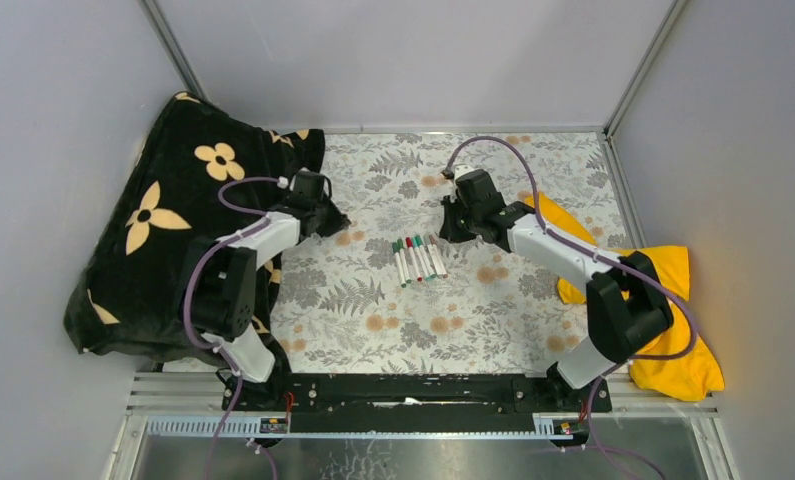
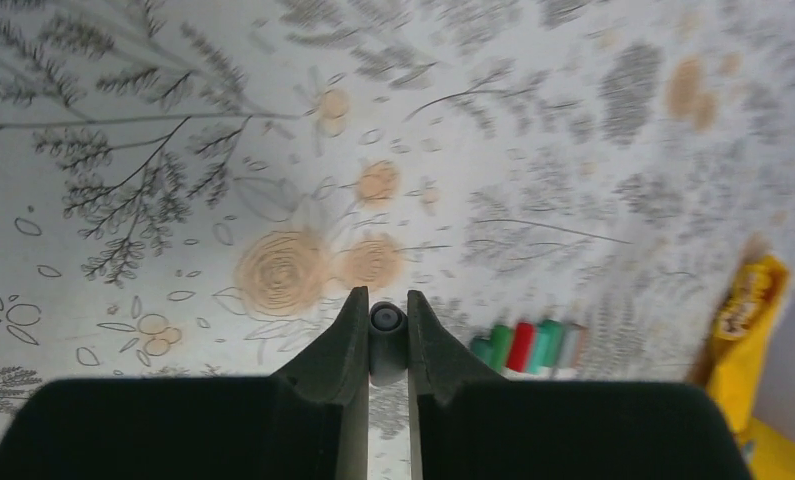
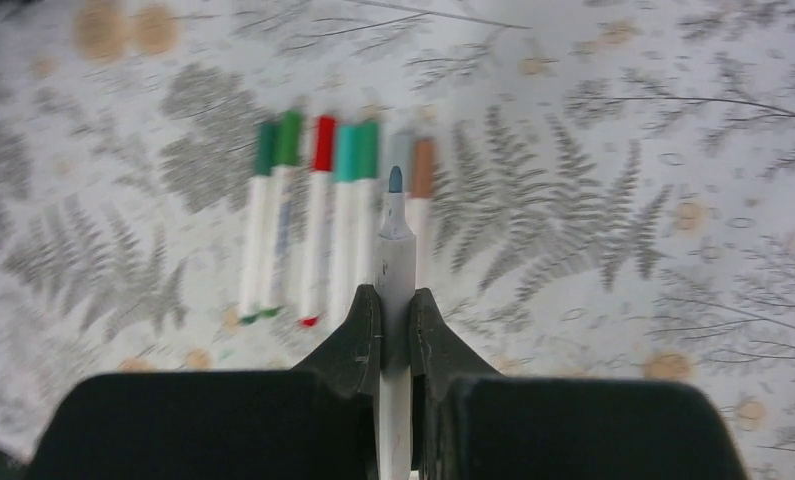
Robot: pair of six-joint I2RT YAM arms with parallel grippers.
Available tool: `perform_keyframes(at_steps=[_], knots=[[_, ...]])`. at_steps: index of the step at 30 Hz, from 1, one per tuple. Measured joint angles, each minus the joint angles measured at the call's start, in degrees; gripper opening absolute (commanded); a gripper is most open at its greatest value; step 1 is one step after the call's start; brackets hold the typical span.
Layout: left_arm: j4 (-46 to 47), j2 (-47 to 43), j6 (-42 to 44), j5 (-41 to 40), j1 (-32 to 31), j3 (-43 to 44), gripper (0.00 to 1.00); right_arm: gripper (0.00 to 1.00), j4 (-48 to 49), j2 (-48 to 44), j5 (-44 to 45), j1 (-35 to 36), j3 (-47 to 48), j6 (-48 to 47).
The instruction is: Open the pen caps
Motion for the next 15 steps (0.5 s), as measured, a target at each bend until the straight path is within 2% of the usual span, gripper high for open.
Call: perform_keyframes(at_steps=[7,15], knots=[[-2.1,7.7,0.0,-2.1,-1.5,-0.3,0.31,0.00,0.0,9.6,5.8,-6.2,2.5,-2.8],[-1.6,8.8,0.3,-3.5,-3.0,1.4,0.48,0.02,1.1,18.4,10.4,-9.3,7.7,-4.9]])
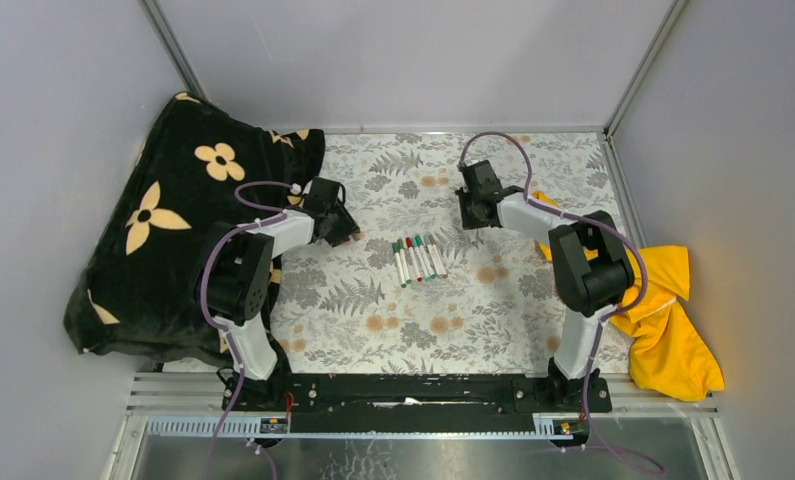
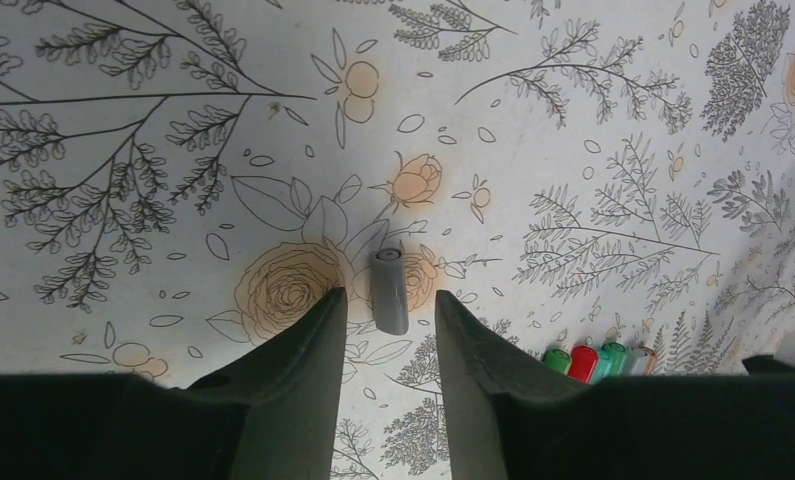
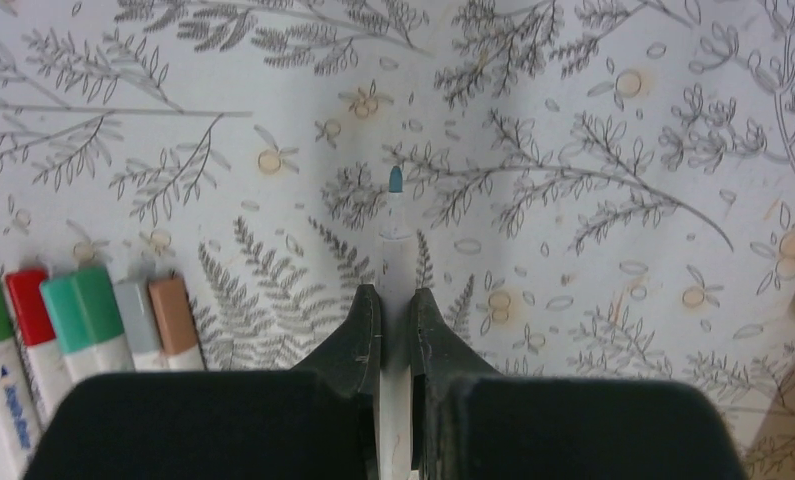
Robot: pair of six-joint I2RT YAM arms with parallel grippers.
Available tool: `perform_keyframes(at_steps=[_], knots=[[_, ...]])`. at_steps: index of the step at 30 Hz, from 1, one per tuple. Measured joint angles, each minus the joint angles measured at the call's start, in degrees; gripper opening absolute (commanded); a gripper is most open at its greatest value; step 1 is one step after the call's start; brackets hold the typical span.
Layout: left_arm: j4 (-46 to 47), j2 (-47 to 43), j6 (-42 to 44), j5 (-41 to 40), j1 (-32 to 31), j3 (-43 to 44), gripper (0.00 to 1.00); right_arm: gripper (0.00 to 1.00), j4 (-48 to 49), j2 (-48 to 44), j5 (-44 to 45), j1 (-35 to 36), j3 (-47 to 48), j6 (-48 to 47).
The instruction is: Open the pen caps
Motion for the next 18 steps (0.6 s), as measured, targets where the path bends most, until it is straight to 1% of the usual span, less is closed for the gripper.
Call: perform_keyframes(at_steps=[3,4,6,7,13,18], knots=[[0.2,0.1,0.0,-0.2,-0.4,0.3,0.50,0.08,0.6,2.6,0.3,-0.2,2.3,-0.6],[0.3,0.1,0.0,-0.4,-0.6,0.3,0.50,0.13,0.6,3.5,0.5,-0.3,3.1,-0.8],[0.3,0.1,0.0,-0.8,-0.9,0.4,0.51,0.27,0.8,5.4,0.6,-0.5,5.2,-1.1],[0.3,0.1,0.0,-1.0,-1.0,0.4,0.51,0.29,0.9,6.1,0.6,-0.5,6.0,-1.2],[-0.7,-0.8,0.0,-1.8,-1.7,0.2,0.55,0.39,1.1,8.9,0.4,-1.9,8.3,-1.5],[-2.4,-4.0,0.1,-3.0,-2.8,-0.3,0.56,0.41,1.4,10.5,0.1,-2.5,9.0,-1.4]])
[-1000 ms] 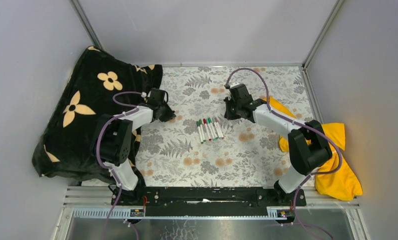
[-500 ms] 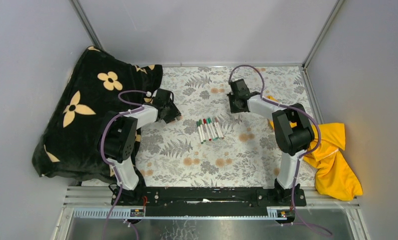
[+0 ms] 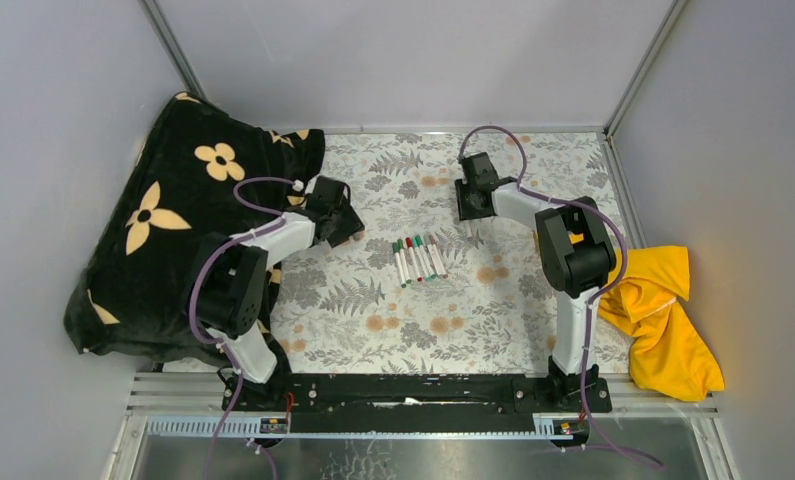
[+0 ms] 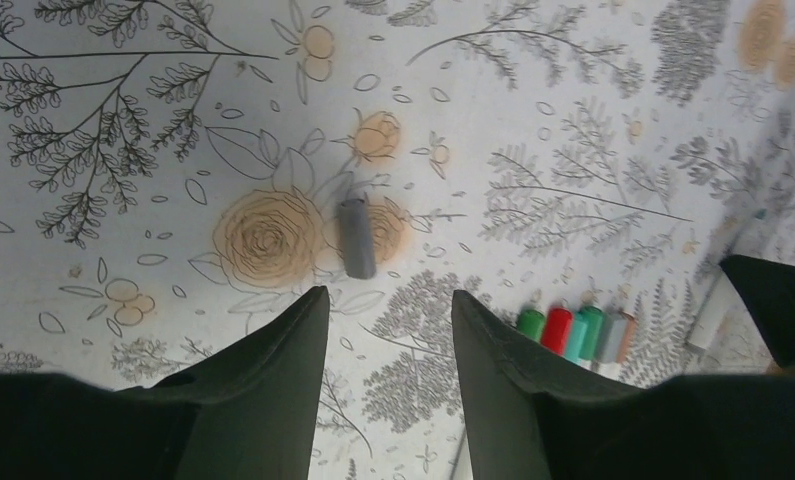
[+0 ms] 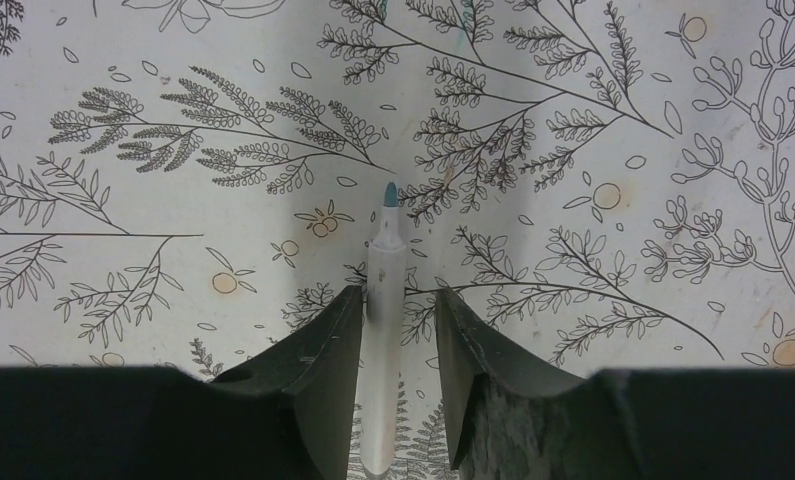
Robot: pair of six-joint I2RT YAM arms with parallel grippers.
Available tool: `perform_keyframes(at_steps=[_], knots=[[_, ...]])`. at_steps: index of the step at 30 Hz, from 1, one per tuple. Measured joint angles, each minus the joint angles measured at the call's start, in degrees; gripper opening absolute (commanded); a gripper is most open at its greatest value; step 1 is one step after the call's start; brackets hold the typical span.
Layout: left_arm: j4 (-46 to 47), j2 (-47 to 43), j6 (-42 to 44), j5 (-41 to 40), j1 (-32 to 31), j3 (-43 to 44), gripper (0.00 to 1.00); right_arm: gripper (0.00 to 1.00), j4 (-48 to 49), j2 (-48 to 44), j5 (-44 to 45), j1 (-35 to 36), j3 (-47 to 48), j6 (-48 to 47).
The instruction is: Open the pen caps
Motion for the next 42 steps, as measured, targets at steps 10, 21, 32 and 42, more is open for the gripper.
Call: perform_keyframes(at_steps=[10,21,32,42], knots=[[-0.8,-7.6,0.6,-1.1,-1.5,-1.1,0.68,0.45,0.5,-6.3,0.0,0.3,-4.2,-0.1],[-1.2,-12.0,0.8,-1.2,-3.2,-3.5,0.69,0.45,0.2,-19.3,1.4,10.2,-11.2,-0.3],[-1.2,-14.4,0.8,-1.2,-3.6,-4.9,0.70,0.46,-1.8,-16.9,1.6,15.6,-16.0,1.5],[-1.1,-14.6,0.7,-1.2,-3.8,-5.6,0.70,0.46,-1.2,-14.4,1.8,17.2,-16.0,2.5]])
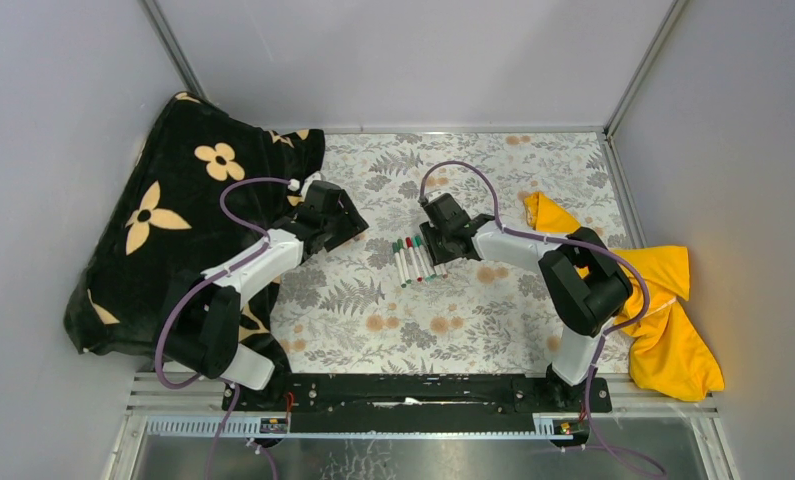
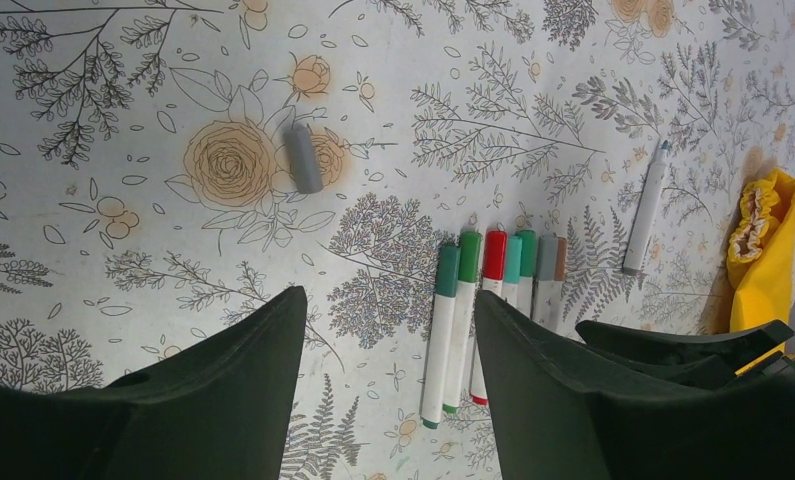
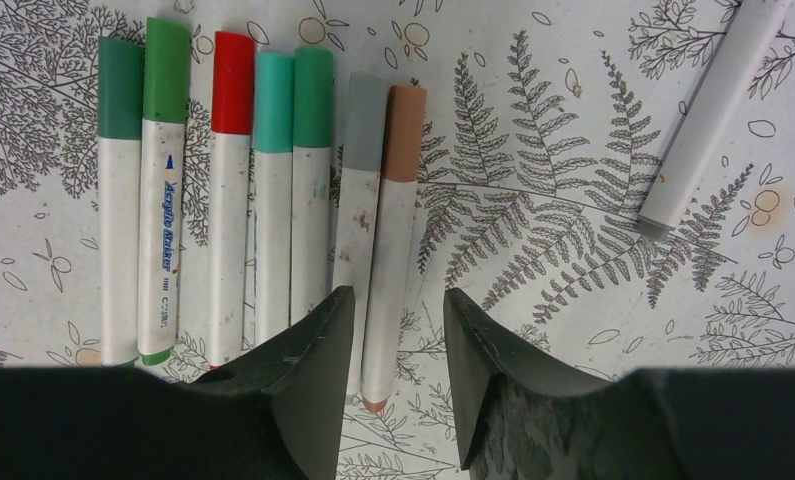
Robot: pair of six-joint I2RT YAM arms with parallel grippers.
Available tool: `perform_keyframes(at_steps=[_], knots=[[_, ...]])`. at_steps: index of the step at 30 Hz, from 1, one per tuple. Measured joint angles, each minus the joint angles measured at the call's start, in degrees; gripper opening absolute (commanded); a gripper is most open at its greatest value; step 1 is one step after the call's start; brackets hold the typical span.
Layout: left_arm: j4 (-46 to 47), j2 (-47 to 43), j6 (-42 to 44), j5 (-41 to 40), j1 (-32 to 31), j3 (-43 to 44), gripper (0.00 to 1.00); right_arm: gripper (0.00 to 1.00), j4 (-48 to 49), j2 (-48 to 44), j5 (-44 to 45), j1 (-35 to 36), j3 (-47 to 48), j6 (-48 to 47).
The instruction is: Open the pen caps
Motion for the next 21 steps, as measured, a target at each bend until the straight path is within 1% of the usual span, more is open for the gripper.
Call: perform_keyframes(at_steps=[21], knots=[[0.2,0.0,0.0,0.0,0.0,-0.6,0.70,0.45,2.0,-0.2,2.9,0.2,-0.9,0.5]])
